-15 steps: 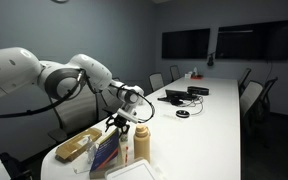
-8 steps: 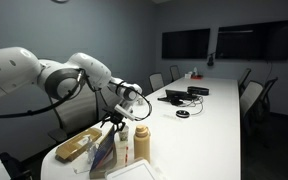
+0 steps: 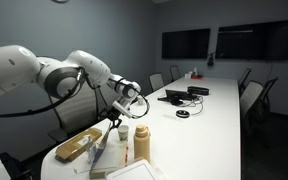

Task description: Open the book

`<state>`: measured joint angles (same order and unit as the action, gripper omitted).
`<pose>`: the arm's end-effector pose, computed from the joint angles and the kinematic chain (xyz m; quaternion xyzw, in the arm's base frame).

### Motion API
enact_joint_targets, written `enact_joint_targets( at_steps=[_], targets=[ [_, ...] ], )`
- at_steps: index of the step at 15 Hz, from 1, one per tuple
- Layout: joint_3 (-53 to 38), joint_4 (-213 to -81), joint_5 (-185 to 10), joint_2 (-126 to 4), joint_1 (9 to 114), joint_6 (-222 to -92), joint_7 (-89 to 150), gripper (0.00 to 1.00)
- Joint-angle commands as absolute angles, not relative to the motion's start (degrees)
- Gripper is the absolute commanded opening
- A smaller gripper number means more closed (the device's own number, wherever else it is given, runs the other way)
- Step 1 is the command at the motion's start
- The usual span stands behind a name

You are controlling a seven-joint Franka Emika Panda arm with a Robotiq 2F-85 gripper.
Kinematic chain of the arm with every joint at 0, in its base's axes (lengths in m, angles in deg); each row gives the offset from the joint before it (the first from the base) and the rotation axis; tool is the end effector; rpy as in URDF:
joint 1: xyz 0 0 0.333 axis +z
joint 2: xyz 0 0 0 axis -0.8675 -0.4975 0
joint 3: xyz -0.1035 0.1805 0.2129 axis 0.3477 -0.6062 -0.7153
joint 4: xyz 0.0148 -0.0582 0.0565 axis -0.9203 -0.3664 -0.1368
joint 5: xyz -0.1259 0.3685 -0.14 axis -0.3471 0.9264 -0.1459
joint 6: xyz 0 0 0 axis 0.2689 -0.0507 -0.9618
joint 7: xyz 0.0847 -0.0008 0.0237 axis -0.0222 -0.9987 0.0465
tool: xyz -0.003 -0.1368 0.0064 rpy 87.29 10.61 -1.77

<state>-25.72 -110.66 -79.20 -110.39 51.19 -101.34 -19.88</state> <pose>0.6698 0.0355 0.0916 -0.8432 -0.3695 0.2645 0.2874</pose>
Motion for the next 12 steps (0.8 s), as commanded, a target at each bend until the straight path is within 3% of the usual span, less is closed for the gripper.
enact_joint_targets(
  at_steps=[1,12],
  targets=[
    [-27.44,-112.62,-77.39,-107.95,50.27,-98.86,-20.75,1.00],
    [-31.66,-115.40,-74.64,-107.50,49.58,-97.13,-20.78,1.00]
  ],
)
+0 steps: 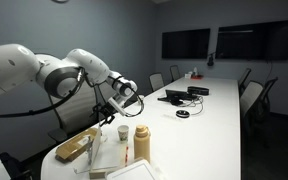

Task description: Open the book

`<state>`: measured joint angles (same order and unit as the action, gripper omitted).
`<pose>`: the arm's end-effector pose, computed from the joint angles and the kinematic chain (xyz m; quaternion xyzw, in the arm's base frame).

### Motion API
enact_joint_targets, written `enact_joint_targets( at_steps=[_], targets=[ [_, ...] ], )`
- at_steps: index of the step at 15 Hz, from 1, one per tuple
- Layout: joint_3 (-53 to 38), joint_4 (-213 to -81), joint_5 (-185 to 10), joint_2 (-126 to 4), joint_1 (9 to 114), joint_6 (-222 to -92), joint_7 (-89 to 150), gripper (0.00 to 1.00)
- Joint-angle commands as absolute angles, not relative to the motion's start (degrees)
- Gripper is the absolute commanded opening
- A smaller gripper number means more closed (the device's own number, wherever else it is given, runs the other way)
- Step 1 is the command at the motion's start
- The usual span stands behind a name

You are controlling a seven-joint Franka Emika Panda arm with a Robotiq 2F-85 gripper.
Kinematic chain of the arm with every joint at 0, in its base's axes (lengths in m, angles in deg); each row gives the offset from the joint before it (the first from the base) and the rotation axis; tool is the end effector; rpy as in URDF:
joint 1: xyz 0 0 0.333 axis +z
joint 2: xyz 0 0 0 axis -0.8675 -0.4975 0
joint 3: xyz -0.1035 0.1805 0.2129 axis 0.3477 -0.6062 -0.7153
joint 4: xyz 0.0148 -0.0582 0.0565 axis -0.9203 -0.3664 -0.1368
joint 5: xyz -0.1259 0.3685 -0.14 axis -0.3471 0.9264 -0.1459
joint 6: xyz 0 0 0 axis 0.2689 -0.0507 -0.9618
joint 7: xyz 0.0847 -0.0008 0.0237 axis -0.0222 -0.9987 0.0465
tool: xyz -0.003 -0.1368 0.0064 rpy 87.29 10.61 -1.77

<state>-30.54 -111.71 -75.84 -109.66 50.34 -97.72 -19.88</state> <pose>0.6600 0.0763 0.1114 -0.8113 -0.3852 0.2663 0.3499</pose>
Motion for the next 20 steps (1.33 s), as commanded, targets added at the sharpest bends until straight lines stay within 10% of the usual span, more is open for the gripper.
enact_joint_targets(
  at_steps=[1,20],
  targets=[
    [-32.06,-115.73,-74.54,-107.53,49.48,-97.14,-20.75,1.00],
    [-32.62,-119.95,-74.81,-107.64,49.12,-98.75,-19.45,1.00]
  ],
)
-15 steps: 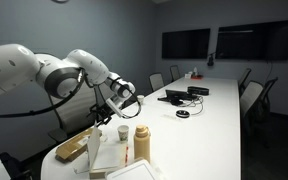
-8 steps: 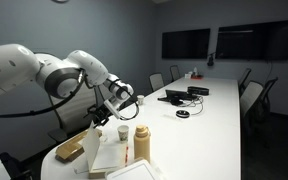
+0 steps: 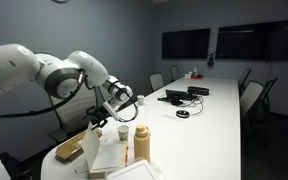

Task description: Open the book

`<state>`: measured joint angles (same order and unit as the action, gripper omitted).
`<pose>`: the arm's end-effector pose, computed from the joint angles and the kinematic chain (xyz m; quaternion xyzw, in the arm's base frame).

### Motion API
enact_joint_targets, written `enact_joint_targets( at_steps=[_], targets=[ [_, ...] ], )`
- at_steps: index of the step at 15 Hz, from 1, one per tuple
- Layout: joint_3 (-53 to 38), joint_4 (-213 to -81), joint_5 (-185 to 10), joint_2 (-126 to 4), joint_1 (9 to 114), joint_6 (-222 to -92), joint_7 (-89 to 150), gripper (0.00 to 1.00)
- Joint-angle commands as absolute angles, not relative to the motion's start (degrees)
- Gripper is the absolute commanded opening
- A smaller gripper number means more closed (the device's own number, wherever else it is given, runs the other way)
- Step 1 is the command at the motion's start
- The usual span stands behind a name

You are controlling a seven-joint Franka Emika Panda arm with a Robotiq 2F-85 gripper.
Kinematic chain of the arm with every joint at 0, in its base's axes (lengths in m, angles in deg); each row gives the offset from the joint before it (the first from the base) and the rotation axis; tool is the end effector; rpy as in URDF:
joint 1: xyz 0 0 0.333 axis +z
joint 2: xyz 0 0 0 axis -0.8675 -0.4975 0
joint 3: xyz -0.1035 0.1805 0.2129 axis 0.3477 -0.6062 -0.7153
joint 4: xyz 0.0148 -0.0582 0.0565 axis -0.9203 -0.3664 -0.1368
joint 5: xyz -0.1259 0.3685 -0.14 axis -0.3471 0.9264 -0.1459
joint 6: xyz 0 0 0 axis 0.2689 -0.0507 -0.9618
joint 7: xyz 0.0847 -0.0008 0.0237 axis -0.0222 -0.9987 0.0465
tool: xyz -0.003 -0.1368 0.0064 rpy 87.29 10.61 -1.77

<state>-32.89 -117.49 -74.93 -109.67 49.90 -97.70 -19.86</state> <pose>0.6296 0.1047 0.0874 -0.7824 -0.3888 0.2991 0.3838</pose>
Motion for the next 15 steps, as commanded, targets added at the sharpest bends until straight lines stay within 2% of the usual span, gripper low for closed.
enact_joint_targets(
  at_steps=[1,15],
  targets=[
    [-32.57,-119.97,-74.77,-107.61,48.94,-98.83,-19.48,1.00],
    [-31.34,-121.06,-76.94,-104.08,47.63,-102.72,-18.46,1.00]
  ],
)
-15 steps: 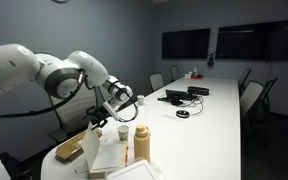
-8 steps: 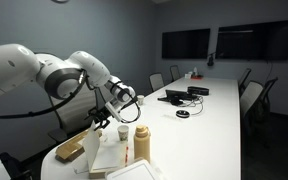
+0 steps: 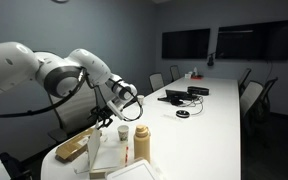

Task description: Open the book

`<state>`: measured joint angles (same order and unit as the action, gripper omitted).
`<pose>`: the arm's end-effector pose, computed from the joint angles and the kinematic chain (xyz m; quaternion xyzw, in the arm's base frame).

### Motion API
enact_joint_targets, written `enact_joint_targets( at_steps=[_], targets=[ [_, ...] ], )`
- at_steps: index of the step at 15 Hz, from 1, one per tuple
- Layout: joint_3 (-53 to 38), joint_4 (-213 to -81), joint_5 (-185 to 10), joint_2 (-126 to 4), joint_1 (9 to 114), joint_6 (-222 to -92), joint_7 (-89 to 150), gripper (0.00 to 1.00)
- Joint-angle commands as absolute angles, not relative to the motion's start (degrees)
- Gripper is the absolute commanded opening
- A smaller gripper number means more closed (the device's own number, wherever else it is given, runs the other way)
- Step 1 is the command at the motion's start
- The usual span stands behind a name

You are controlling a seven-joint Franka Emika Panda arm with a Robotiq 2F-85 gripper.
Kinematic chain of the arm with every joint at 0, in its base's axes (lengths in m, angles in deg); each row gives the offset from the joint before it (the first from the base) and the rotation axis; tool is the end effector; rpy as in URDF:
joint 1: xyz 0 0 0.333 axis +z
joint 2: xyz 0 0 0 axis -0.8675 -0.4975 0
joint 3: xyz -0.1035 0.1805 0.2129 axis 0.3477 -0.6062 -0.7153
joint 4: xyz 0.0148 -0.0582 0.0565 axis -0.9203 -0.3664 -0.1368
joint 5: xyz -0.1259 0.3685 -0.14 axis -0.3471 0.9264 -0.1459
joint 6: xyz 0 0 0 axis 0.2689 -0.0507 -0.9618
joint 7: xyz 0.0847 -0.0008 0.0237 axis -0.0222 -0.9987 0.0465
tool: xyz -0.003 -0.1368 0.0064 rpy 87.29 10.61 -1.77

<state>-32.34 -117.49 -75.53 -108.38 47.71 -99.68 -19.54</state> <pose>0.6434 0.0732 0.0968 -0.8057 -0.3722 0.2744 0.3702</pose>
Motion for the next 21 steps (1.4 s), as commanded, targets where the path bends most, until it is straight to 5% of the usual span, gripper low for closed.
enact_joint_targets(
  at_steps=[1,21],
  targets=[
    [-31.12,-121.37,-77.41,-103.24,47.66,-103.72,-18.17,1.00],
    [-15.52,-141.84,-86.96,-79.89,55.89,-125.61,-1.95,1.00]
  ],
)
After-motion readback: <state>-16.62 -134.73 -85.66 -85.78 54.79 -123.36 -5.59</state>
